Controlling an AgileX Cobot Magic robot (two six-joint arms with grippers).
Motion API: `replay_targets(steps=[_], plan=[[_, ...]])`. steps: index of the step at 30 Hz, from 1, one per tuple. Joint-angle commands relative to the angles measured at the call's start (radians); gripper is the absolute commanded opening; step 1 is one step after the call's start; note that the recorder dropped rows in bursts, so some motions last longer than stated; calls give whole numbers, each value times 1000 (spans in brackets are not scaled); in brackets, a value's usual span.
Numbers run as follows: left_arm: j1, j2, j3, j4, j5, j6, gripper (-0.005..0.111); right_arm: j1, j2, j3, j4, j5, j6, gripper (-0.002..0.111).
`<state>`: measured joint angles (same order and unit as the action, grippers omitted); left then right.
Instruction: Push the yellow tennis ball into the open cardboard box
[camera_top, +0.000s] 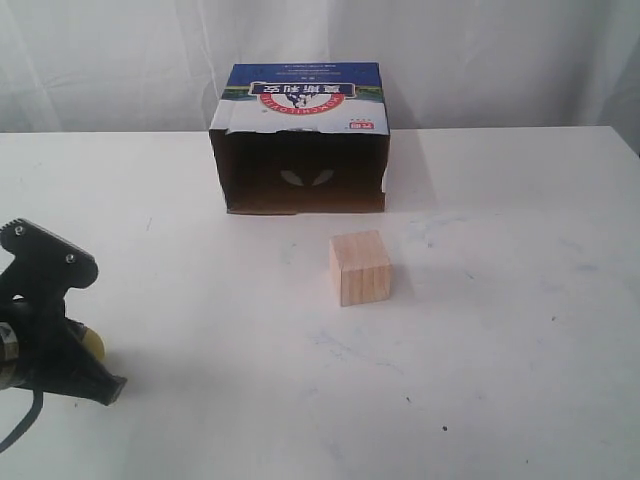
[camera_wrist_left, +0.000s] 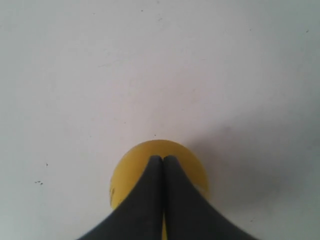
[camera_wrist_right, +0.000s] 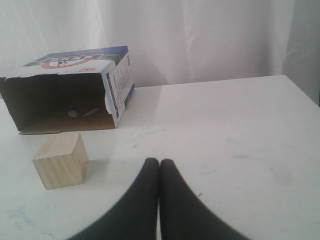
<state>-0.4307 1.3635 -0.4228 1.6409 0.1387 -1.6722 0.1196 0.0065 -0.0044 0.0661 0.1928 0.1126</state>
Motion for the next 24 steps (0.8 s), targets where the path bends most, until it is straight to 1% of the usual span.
replay_targets(steps=[1,5,11,15,19,24], plan=[[-1,23,-41,-22,-38,-13,0,-1,-7,4,-2,-7,-3,0],[-1,32,-101,-6,-42,-13,0,-1,-7,4,-2,-7,-3,0],[-1,118,-194,19,-102,-13,0,-1,-7,4,-2,-7,-3,0],[-1,119,-242,34,-92,-13,0,-1,-7,4,-2,-7,-3,0],[-1,47,-230,34,-30,6,0,-1,-7,4,-2,-7,-3,0],[1,-13,-156,13,35,18,0,-1,-7,4,-2,-7,-3,0]])
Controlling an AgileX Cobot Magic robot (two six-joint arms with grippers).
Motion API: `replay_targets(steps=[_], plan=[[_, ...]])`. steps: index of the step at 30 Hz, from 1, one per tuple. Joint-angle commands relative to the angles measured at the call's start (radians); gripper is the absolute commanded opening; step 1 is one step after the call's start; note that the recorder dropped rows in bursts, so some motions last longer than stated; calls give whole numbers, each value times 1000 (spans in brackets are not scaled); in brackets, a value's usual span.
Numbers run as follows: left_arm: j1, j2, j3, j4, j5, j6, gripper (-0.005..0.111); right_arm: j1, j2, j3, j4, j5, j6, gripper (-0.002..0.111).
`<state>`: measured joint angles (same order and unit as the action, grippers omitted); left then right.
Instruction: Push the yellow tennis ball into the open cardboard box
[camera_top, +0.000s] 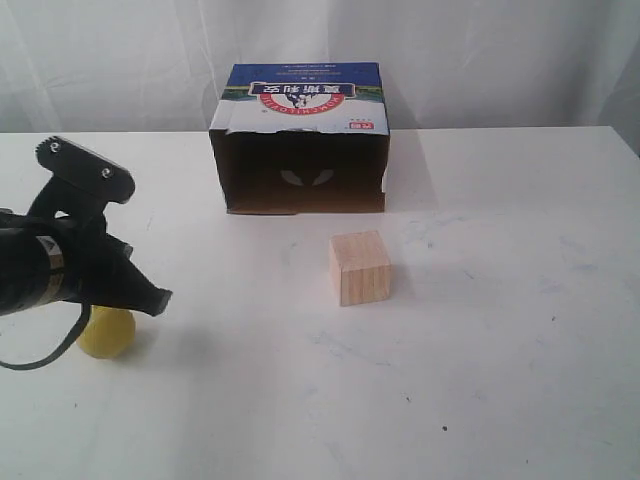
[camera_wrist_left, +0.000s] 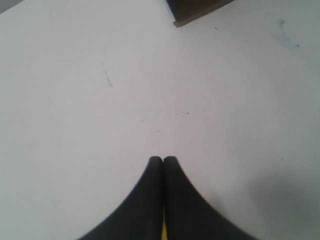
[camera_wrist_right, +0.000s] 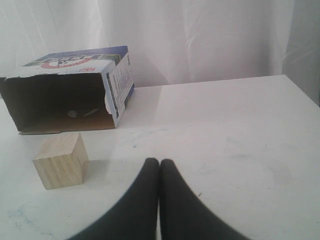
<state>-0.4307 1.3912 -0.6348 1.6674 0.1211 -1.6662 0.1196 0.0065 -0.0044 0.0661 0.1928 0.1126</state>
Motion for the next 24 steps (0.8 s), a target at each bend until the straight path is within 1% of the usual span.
replay_targets(steps=[1,3,6,9,13,17,20,24], plan=[[1,-43,74,-13,63,20,0,-1,-7,4,-2,-7,-3,0],[8,-36,105,-11,78,23,0,-1,-7,4,-2,-7,-3,0],[44,7,113,20,71,21,0,-1,-7,4,-2,-7,-3,0],[86,91,63,77,34,-11,0,-1,-7,4,-2,-7,-3,0],[93,220,-32,77,-9,-43,0,-1,-7,4,-2,-7,-3,0],[65,295,-90,77,-90,-49,0,-1,-7,4,-2,-7,-3,0],[21,316,-119,77,-94,-66,0,-1,-7,4,-2,-7,-3,0],[-10,332,-164,77,-106,-66,0,-1,-7,4,-2,-7,-3,0]])
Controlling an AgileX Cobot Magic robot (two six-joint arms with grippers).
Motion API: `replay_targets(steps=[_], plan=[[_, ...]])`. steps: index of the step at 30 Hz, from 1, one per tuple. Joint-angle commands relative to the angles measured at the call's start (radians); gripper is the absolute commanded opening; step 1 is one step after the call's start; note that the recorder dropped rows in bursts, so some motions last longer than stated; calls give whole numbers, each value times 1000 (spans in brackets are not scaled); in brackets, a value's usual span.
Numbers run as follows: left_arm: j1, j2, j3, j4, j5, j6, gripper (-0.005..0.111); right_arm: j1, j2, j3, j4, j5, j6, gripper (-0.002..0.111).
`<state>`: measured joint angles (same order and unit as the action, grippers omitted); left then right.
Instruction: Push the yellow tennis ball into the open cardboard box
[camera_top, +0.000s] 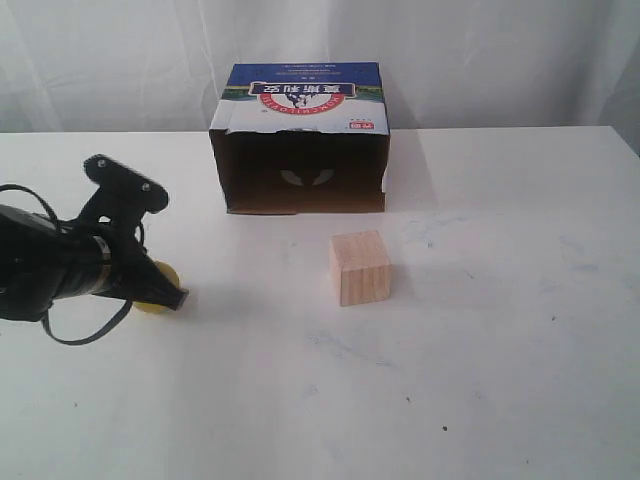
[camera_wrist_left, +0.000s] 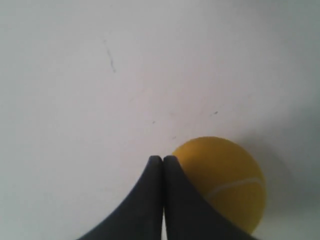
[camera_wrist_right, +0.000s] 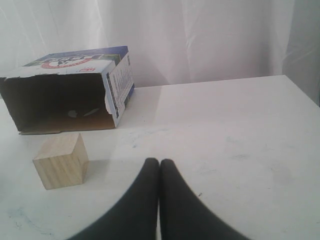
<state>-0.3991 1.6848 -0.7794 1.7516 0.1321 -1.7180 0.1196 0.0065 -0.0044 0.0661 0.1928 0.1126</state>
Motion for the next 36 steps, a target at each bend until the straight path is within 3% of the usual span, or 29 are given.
replay_targets(steps=[1,26,36], plan=[[-45,43,-32,-7,-119,-14,0,-1,-7,4,-2,-7,-3,0],[-89,68,-172,-7,-186,-60,0,-1,-7,4,-2,-7,-3,0],[-89,-52,-177,-7,-132,4,0,-1,-7,4,-2,-7,-3,0]])
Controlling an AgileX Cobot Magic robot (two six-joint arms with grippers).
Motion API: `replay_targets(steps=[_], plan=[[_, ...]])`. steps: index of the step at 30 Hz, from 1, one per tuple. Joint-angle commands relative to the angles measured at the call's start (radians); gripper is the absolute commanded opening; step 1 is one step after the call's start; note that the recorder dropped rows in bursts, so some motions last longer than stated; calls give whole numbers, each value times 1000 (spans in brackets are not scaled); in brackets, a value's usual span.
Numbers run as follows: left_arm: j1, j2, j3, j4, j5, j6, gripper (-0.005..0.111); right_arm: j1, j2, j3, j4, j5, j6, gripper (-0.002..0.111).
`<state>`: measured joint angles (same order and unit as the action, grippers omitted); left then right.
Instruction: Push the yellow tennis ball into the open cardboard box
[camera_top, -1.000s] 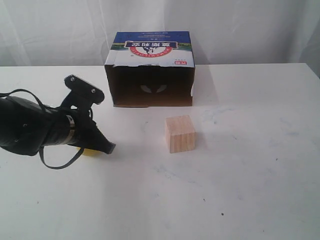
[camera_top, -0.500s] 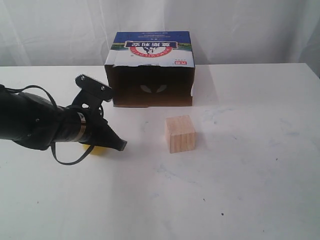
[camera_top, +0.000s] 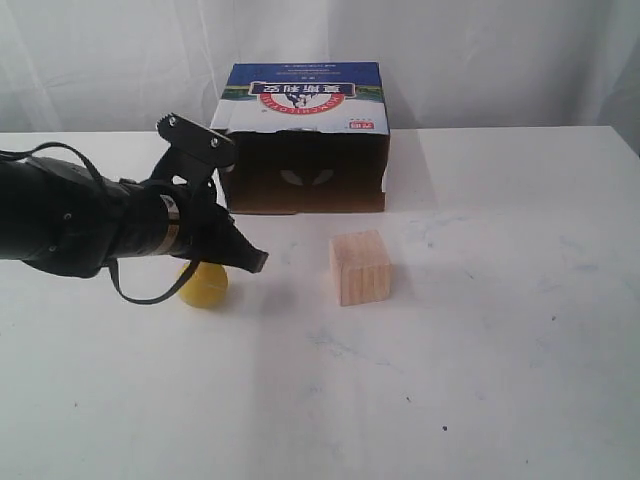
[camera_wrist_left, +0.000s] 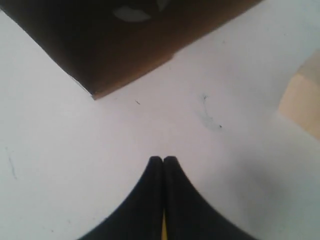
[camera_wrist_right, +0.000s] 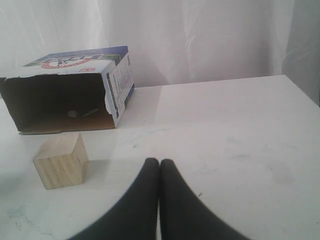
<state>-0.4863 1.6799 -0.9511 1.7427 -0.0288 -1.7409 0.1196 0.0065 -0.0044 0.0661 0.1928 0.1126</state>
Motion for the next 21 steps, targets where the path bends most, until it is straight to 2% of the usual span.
replay_targets(steps=[1,6,14,17,21], plan=[[4,-55,-5,2,29,34,0,-1,-7,4,-2,-7,-3,0],[36,-87,40,2,49,66,0,-1,-7,4,-2,-7,-3,0],[112,-176,191,2,94,124,0,-1,-7,4,-2,-7,-3,0],[147,-176,214,2,76,124,0,-1,-7,4,-2,-7,-3,0],[152,-134,218,2,47,124,0,-1,-7,4,-2,-7,-3,0]])
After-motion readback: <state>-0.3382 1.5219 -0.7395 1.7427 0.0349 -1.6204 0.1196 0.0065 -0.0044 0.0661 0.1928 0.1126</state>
